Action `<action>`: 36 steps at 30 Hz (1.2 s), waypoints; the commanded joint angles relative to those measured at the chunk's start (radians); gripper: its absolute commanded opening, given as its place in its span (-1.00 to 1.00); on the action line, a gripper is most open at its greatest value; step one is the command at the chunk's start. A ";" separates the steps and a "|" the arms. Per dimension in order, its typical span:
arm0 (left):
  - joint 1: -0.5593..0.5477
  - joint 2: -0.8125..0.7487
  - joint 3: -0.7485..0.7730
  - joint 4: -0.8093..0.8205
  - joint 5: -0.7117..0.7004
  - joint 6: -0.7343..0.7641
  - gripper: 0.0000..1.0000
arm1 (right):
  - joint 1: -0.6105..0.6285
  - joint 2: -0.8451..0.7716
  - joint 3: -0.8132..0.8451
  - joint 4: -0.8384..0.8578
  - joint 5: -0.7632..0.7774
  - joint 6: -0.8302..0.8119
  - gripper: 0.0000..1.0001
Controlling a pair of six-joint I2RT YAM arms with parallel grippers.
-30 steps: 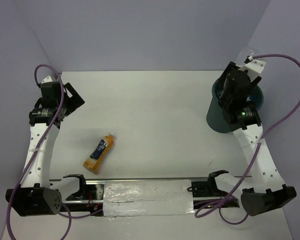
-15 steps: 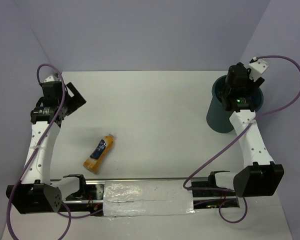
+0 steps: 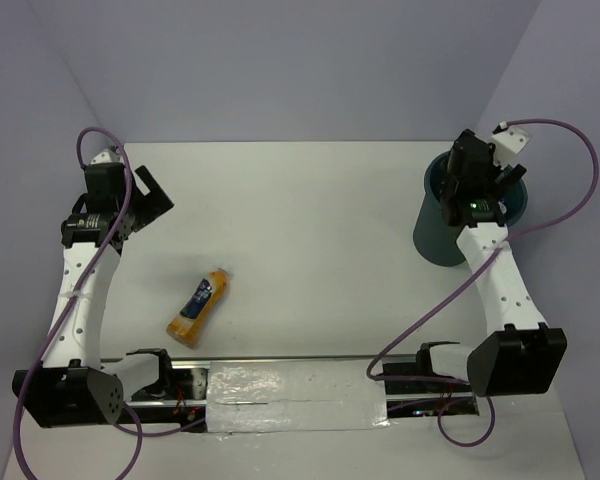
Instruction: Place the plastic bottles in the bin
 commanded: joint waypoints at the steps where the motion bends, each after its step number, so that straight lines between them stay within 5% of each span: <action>1: 0.005 -0.024 0.006 0.013 0.007 0.030 0.99 | 0.030 -0.093 0.117 -0.034 -0.057 -0.003 1.00; 6: 0.005 -0.029 -0.040 -0.005 0.005 0.023 0.99 | 0.225 -0.072 0.328 -0.215 -0.159 -0.006 0.99; 9: 0.005 -0.049 -0.077 -0.015 0.027 0.017 0.98 | 0.476 -0.027 0.382 -0.298 -0.161 0.028 1.00; 15: 0.005 -0.087 -0.050 -0.079 -0.022 -0.002 0.99 | 0.890 0.200 0.318 -0.296 -0.321 0.419 1.00; 18: 0.005 -0.083 0.026 -0.137 -0.113 -0.016 0.99 | 0.983 0.318 0.251 -0.176 -0.481 0.627 0.99; 25: 0.005 -0.064 0.199 -0.172 -0.145 -0.016 0.99 | 1.064 0.599 0.304 -0.066 -0.611 0.864 0.99; 36: 0.005 -0.060 0.193 -0.179 -0.148 0.009 0.99 | 1.083 0.792 0.267 0.043 -0.730 1.065 0.99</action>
